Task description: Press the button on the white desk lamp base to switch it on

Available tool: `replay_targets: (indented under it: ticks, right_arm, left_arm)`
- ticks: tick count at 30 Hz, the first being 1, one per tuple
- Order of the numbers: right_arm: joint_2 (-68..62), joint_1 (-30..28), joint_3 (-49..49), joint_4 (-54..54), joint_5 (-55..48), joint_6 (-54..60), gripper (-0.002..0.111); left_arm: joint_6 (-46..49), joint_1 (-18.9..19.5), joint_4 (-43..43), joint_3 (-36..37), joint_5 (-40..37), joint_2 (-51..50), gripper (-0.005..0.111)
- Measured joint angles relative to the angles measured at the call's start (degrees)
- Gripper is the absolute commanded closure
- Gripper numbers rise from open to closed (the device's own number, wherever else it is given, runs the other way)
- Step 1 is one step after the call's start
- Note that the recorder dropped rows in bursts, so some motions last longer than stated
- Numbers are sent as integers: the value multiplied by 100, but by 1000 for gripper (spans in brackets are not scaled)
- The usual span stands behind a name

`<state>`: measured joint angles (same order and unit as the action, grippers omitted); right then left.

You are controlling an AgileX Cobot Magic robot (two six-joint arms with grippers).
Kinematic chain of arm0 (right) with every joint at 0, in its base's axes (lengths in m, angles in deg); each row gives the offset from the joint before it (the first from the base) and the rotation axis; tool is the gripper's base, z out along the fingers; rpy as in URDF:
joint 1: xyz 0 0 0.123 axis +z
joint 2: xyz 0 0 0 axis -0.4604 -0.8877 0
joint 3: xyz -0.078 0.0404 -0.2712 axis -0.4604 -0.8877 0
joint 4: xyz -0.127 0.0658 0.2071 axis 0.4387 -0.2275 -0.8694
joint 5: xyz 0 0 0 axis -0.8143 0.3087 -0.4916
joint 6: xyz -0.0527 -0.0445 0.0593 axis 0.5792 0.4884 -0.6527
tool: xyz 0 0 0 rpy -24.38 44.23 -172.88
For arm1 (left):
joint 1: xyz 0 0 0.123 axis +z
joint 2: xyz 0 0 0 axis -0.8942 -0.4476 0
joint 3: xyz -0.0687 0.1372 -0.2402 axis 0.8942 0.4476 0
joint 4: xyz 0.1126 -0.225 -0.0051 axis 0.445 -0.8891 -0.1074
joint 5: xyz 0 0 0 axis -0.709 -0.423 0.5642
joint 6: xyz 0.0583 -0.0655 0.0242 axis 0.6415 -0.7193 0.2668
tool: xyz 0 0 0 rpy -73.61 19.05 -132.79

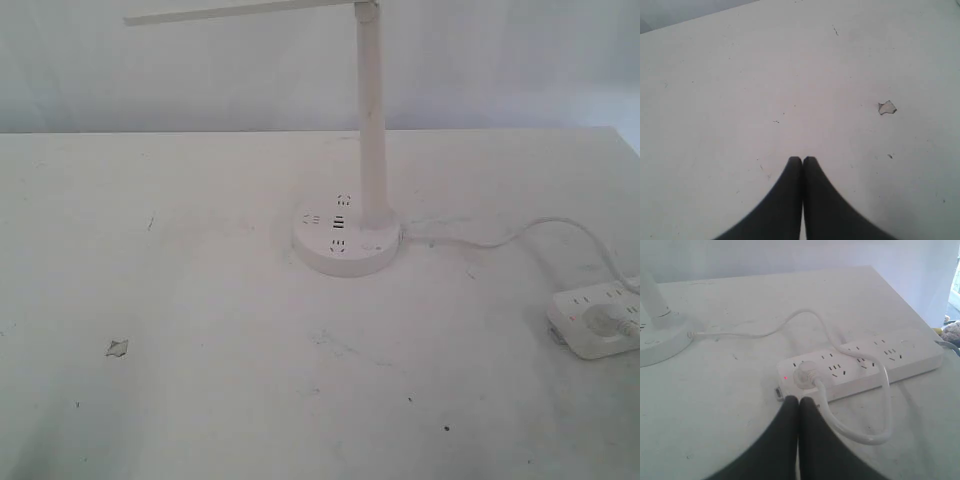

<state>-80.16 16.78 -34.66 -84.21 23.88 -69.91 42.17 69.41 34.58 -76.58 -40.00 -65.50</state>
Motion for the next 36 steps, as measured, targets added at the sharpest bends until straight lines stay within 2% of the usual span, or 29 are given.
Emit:
replay_targets:
  ticks: [32, 36]
  right_arm:
    - [0, 0, 0, 0, 0, 12, 108]
    - [0, 0, 0, 97, 297, 108, 108]
  left_arm:
    - [0, 0, 0, 0, 0, 0, 107]
    - [0, 0, 0, 0, 0, 0, 107]
